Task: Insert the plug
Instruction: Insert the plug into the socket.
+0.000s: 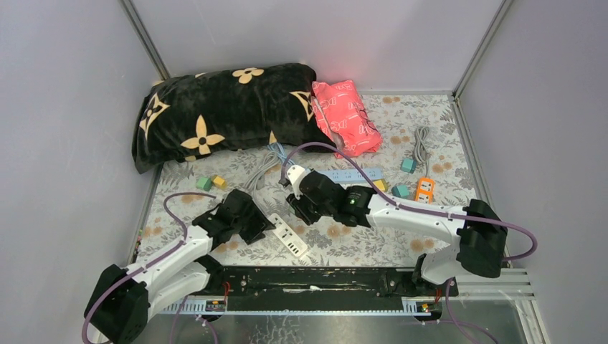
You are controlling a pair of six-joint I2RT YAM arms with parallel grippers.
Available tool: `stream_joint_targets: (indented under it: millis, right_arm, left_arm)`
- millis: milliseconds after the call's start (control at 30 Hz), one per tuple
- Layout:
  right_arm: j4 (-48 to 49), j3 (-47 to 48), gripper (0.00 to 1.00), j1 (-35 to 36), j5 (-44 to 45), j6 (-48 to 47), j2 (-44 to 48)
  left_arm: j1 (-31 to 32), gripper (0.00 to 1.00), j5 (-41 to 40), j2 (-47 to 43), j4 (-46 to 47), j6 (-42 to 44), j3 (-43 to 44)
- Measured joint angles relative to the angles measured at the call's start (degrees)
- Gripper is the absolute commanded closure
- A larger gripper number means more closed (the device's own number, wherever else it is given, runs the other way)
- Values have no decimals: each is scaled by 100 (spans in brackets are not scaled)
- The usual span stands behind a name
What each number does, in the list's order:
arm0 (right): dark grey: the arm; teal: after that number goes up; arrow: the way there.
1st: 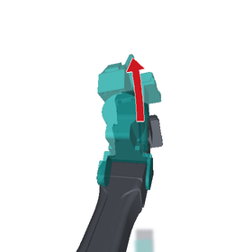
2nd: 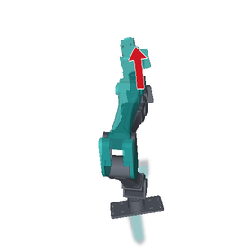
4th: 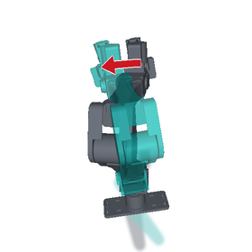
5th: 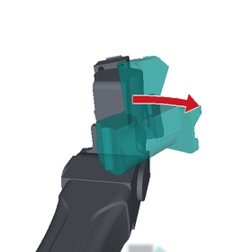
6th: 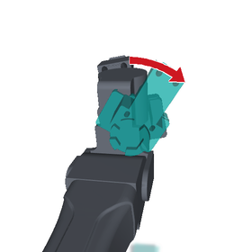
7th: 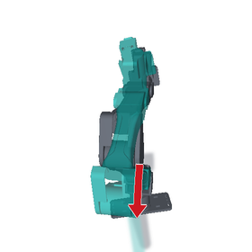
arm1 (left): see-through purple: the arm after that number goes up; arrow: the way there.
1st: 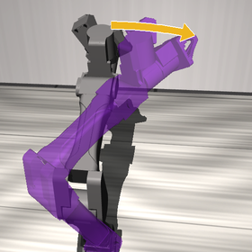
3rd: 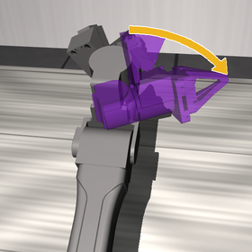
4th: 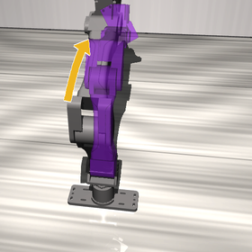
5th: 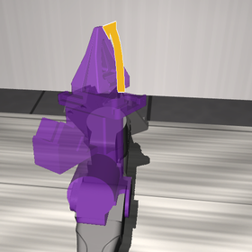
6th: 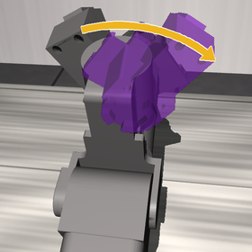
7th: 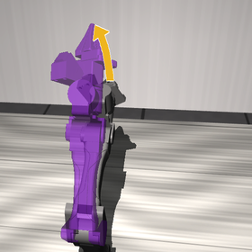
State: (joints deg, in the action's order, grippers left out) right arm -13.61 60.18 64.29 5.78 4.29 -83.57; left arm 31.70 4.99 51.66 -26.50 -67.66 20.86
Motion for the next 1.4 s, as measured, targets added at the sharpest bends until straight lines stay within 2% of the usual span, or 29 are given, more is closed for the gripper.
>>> stream_joint_targets:
  millis: [267,467,900,1400]
  right_arm:
    - [-284,516,100,-177,-225,431,-400]
    - [-516,831,100,-214,-221,505,-750]
    - [-754,1311,100,-216,-219,501,-1709]
    - [-664,1453,100,-216,-326,527,-1851]
  left_arm:
    - [-26,59,498,295,1082,-350,-323]
    - [-26,60,577,551,1504,-472,-337]
    - [-26,60,645,776,1923,-577,-389]
    - [-26,60,643,754,1930,-597,-400]
